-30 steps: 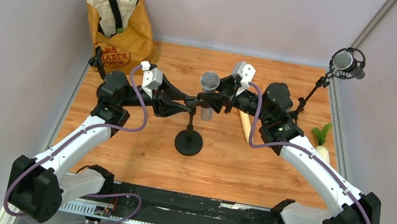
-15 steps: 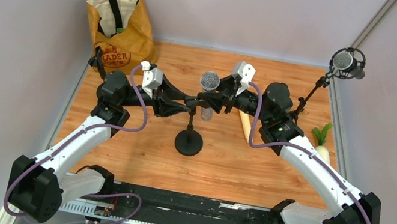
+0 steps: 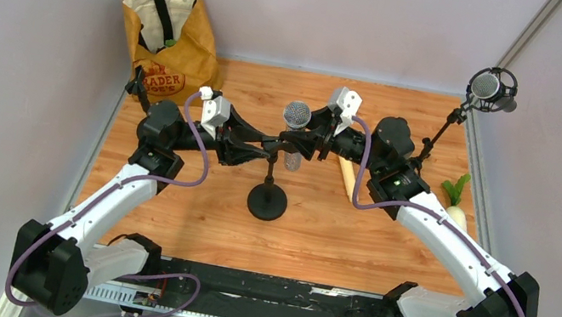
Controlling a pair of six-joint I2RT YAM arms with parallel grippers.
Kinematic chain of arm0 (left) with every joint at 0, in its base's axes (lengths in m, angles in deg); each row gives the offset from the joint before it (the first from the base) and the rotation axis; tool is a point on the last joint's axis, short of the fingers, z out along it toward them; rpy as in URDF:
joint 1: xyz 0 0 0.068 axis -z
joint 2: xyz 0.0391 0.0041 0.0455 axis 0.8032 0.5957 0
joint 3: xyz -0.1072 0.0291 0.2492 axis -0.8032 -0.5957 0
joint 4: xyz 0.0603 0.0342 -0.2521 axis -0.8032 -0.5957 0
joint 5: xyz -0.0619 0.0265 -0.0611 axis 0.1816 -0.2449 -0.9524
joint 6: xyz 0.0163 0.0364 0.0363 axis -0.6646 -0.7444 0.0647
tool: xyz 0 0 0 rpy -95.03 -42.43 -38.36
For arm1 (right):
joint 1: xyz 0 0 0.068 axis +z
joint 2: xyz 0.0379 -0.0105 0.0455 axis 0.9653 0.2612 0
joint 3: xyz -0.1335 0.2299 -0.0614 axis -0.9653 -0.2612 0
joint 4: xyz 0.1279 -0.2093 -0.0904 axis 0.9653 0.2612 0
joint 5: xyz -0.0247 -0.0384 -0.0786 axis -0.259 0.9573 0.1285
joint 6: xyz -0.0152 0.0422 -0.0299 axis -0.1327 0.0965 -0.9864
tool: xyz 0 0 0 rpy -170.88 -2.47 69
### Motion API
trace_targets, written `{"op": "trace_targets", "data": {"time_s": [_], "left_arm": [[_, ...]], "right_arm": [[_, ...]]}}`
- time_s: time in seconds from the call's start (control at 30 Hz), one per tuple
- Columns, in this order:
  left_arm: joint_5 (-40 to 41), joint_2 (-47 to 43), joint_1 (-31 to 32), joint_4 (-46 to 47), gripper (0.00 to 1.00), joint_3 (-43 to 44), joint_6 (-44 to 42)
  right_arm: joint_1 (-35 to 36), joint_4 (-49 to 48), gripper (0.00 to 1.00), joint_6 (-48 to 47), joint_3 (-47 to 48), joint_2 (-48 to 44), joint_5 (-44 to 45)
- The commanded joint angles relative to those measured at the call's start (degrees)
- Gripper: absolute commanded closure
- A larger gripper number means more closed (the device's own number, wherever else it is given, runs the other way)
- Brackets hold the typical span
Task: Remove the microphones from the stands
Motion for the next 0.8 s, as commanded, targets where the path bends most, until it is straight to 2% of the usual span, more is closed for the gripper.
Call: {"op": "trace_targets", "data": {"time_s": [0.0,0.03,0.13,0.47,0.67,0.77], "left_arm": [[1.97,0.42,-0.3,1.94,0.55,-0.34,-0.16],[2.24,0.42,-0.3,2.03,0.51,-0.43,-0.08],[3.38,0.77,-0.22,2.56,0.29,-0.25,1.33],[4.0,2.44,0.84,3.52,0.27,1.42,4.4],[0.93,3.14,1.37,9.94,0.27,0.89,8.53],[0.39,3.41,1.63,10.56,0.39,0.98,8.98]], "right_arm": [[0.54,-0.9,0.67,1.23,0.7,-1.46,-1.71],[0.54,-0.99,0.67,1.32,0.7,-1.46,-1.45],[0.45,-0.99,0.67,1.67,0.7,-1.38,-0.48],[0.63,-1.69,0.68,5.71,0.79,-1.64,3.74],[0.89,-1.95,0.67,5.8,0.61,-1.46,3.03],[0.98,-1.95,0.67,5.63,0.52,-1.29,2.6]]}}
